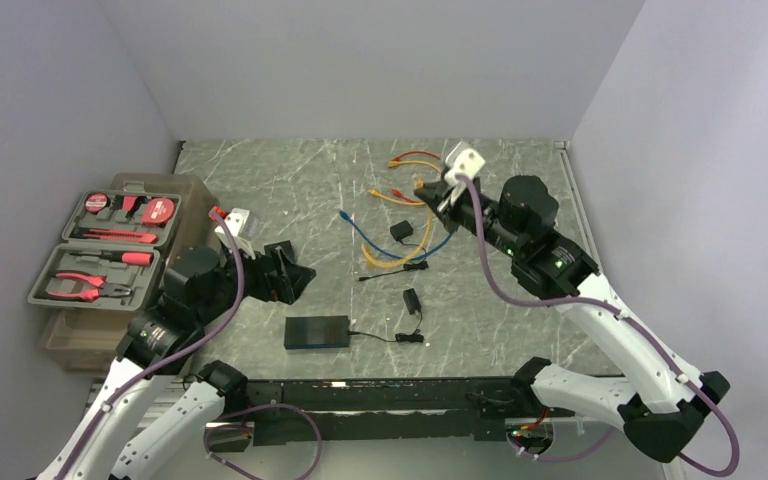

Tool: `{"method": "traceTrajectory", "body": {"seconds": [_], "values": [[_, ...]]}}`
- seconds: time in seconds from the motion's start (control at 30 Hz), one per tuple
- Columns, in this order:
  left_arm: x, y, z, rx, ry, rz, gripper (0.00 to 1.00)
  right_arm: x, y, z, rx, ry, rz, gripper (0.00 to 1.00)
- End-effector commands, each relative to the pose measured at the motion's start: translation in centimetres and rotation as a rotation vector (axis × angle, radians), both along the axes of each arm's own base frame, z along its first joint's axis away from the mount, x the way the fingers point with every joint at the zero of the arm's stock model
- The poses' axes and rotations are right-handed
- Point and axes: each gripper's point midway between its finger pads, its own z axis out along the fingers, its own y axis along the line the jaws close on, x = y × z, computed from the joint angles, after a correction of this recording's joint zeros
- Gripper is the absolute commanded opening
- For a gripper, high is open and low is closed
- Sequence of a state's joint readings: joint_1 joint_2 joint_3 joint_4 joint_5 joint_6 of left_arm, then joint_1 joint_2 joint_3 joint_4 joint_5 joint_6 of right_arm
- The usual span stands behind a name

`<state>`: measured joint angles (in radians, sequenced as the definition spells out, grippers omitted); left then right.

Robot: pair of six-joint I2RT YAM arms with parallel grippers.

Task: Insert the plug into the switch port
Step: Pick up the connector from the center of the board.

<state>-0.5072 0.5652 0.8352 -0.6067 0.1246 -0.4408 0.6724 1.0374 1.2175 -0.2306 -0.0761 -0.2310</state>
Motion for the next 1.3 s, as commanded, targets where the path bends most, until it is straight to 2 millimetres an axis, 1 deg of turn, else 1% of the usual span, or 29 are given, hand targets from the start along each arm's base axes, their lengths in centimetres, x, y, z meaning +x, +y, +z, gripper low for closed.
{"method": "traceTrajectory", "body": {"seconds": [0.0, 0.13, 0.27, 0.43, 0.53, 0.67, 0.77, 0.9, 1.1, 1.17, 1.27], "values": [[-1.0, -0.9, 4.3, -0.041, -0.119, -0.098, 0.99, -5.4, 2.4, 0.7, -0.056, -0.159, 0.321, 0.0], [-1.9, -1.3, 5.8, -0.065, -0.163, -0.146, 0.99, -8.5, 3.0, -0.6, -0.077, -0.152, 0.476, 0.0], [-3.2, -2.4, 7.0, -0.102, -0.197, -0.245, 0.99, -11.1, 3.5, -1.8, -0.086, -0.117, 0.611, 0.0], [-4.5, -3.6, 7.7, -0.137, -0.228, -0.354, 0.99, -14.4, 3.9, -2.6, -0.074, -0.099, 0.776, 0.0], [-5.3, -4.5, 8.2, -0.159, -0.248, -0.431, 0.99, -15.9, 4.0, -2.7, -0.062, -0.097, 0.856, 0.0], [-6.4, -5.3, 9.1, -0.186, -0.288, -0.525, 0.99, -17.1, 4.0, -2.5, -0.056, -0.096, 0.925, 0.0], [-6.7, -5.5, 9.2, -0.188, -0.294, -0.546, 1.0, -17.1, 4.0, -2.6, -0.053, -0.097, 0.93, 0.0], [-6.2, -5.4, 8.3, -0.17, -0.275, -0.524, 0.99, -16.0, 4.1, -1.9, -0.027, -0.119, 0.857, 0.0], [-4.9, -5.2, 6.2, -0.152, -0.227, -0.465, 1.0, -12.7, 3.2, 0.5, 0.035, -0.153, 0.622, 0.0], [-4.4, -5.2, 5.6, -0.151, -0.211, -0.444, 0.99, -12.1, 2.8, 1.3, 0.059, -0.164, 0.571, 0.0], [-3.9, -5.1, 5.2, -0.147, -0.199, -0.421, 0.99, -11.7, 2.4, 2.7, 0.096, -0.195, 0.53, 0.0]]}}
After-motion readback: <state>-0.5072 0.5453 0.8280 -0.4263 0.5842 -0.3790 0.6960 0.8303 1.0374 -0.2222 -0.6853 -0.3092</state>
